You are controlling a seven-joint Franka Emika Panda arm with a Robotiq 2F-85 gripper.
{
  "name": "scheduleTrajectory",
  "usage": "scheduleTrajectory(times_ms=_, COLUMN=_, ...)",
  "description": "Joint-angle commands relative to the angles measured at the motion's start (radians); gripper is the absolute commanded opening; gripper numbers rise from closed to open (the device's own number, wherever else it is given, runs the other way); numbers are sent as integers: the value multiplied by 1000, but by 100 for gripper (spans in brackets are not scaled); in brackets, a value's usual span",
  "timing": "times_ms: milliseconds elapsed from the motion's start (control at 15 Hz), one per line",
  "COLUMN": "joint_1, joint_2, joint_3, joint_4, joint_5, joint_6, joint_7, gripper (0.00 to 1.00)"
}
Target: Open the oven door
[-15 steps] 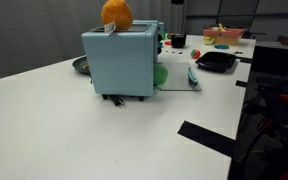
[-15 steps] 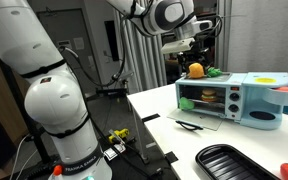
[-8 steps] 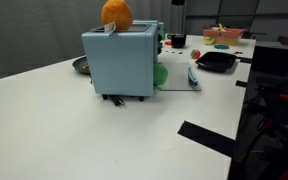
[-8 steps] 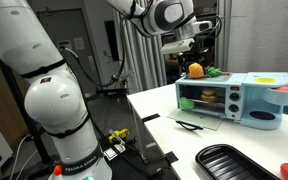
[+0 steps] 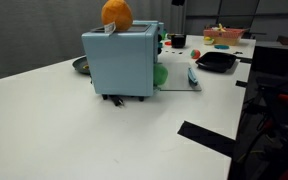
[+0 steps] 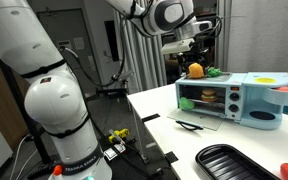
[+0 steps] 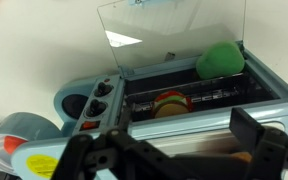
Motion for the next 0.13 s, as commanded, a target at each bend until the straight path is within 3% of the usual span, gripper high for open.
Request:
scheduleTrajectory(times_ms=0, joint_1=11, joint_2=0, joint_3=-11, joint_4=1, joint_5=-5, joint_6=-3, joint_7=4, gripper=100)
scheduleTrajectory(times_ms=67, joint_1=11, joint_2=0, joint_3=-11, joint_4=1, joint_5=-5, joint_6=-3, joint_7=4, gripper=100)
